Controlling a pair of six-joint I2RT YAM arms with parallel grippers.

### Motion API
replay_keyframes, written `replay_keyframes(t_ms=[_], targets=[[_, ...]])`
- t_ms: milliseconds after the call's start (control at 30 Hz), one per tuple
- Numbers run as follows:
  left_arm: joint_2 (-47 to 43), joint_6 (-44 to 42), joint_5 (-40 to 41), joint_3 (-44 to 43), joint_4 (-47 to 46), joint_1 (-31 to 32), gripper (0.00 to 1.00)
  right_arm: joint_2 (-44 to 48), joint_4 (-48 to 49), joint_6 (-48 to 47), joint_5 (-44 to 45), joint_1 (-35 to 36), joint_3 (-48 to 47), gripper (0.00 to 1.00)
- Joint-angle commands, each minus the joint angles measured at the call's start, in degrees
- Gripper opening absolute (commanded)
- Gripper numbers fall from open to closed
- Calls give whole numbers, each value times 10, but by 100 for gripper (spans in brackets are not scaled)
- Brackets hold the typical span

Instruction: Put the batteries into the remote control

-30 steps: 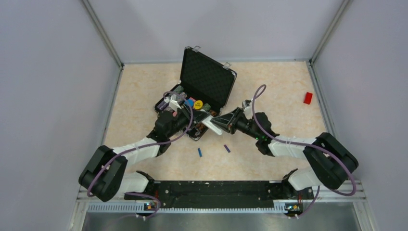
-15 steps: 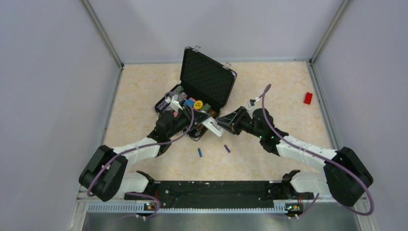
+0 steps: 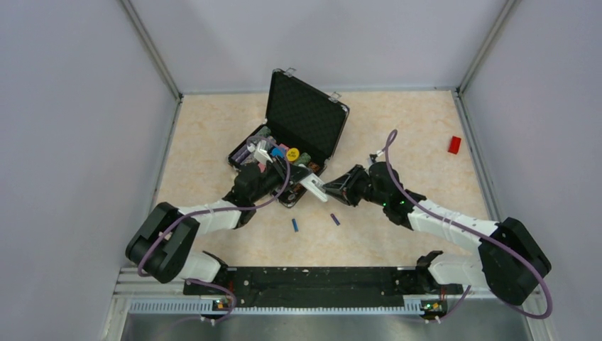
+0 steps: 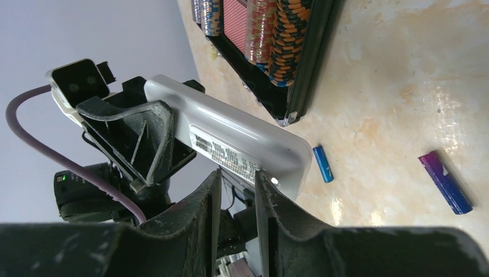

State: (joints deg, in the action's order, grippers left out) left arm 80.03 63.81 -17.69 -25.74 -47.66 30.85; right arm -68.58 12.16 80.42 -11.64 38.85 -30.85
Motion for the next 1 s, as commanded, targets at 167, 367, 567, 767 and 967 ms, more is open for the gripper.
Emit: replay_keyframes(t_ms=[167, 367, 567, 767, 967], targets=[[-27, -5, 1, -9, -46, 3, 0, -17, -21, -13, 5, 2, -17, 27], [-28, -7, 4, -11, -42, 3, 0, -23, -27, -12, 3, 1, -18, 27], [-32, -14, 8, -12, -32, 3, 0, -20, -36, -16, 5, 0, -22, 27], [-34, -21, 13, -13, -26, 3, 0, -23, -40, -18, 1, -1, -25, 27], [-36, -27, 16, -16, -16, 3, 0, -30, -37, -20, -5, -3, -27, 27]])
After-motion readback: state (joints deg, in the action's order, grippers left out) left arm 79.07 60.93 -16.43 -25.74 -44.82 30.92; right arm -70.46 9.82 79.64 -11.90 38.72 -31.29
